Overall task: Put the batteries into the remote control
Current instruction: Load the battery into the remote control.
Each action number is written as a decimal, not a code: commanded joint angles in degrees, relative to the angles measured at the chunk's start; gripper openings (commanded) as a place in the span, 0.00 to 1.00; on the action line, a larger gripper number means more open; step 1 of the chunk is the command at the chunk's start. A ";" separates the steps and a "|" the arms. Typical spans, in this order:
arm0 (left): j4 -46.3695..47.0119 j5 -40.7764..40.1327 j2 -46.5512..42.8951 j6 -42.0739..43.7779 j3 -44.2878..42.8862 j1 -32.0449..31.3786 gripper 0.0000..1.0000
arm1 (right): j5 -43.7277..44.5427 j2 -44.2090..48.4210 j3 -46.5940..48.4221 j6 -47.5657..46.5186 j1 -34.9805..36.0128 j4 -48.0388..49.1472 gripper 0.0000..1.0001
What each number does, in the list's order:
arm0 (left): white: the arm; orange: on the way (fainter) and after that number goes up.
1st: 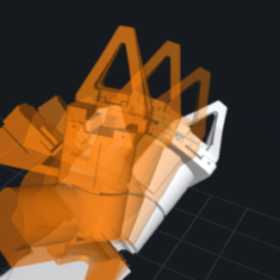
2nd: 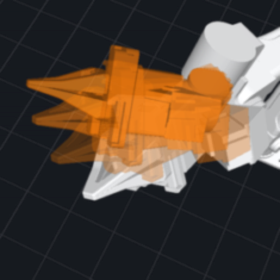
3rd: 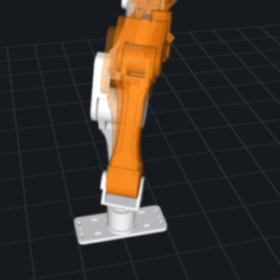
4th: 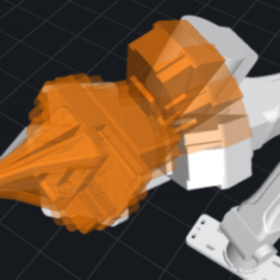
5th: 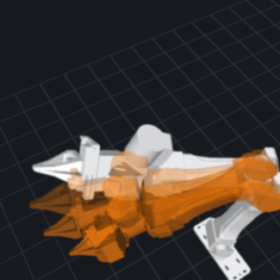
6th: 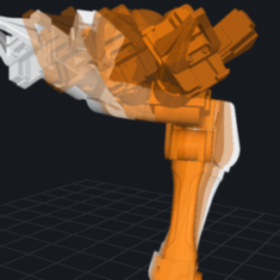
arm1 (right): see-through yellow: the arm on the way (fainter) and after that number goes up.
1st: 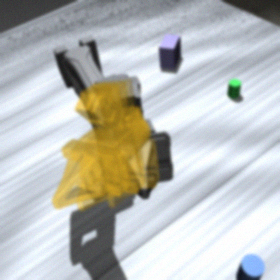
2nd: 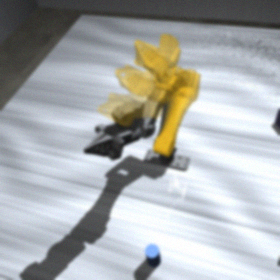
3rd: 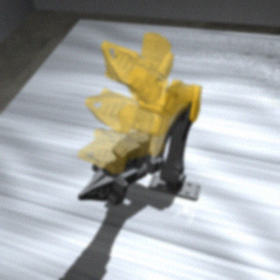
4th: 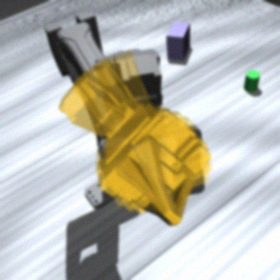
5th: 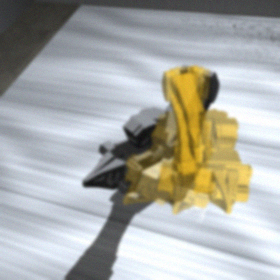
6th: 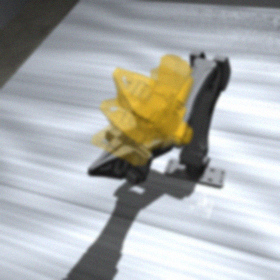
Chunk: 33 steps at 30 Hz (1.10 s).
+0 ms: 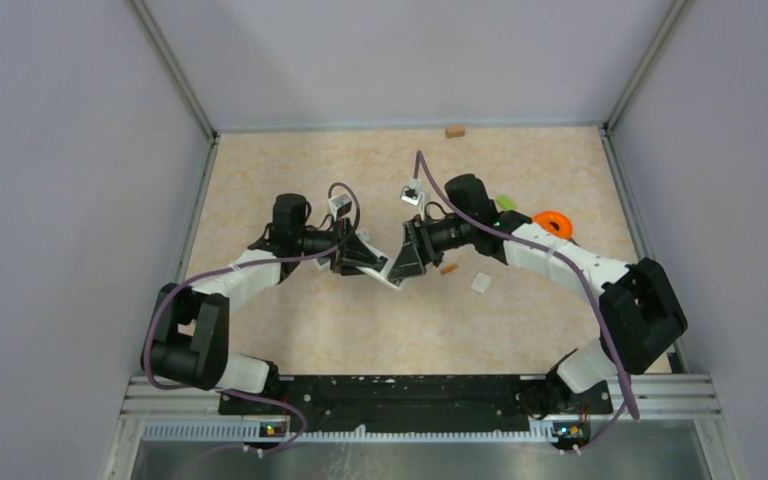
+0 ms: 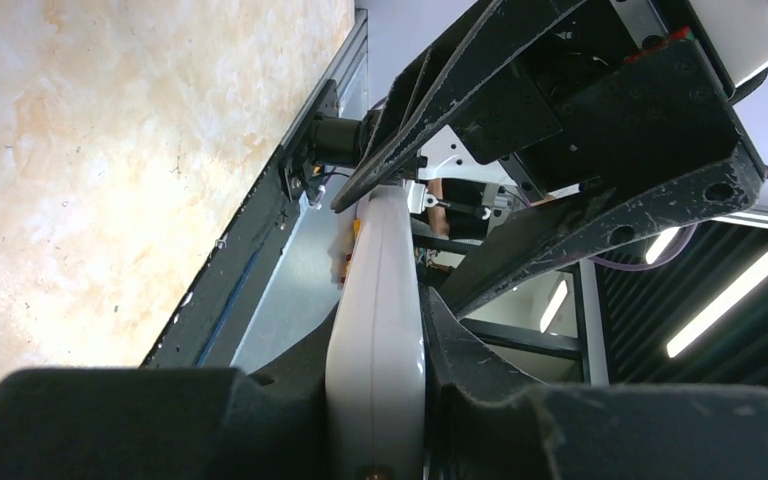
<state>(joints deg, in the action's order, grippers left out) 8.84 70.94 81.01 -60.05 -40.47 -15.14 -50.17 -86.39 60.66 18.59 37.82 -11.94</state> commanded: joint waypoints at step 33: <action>-0.30 -0.65 -2.02 0.99 -2.49 -0.16 0.00 | -6.62 2.35 -2.40 -4.87 -1.41 5.45 0.54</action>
<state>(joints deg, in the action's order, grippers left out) 7.86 71.18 80.60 -59.86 -41.06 -15.16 -54.63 -84.16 56.88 15.00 36.58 -7.75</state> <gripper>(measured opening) 0.257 0.578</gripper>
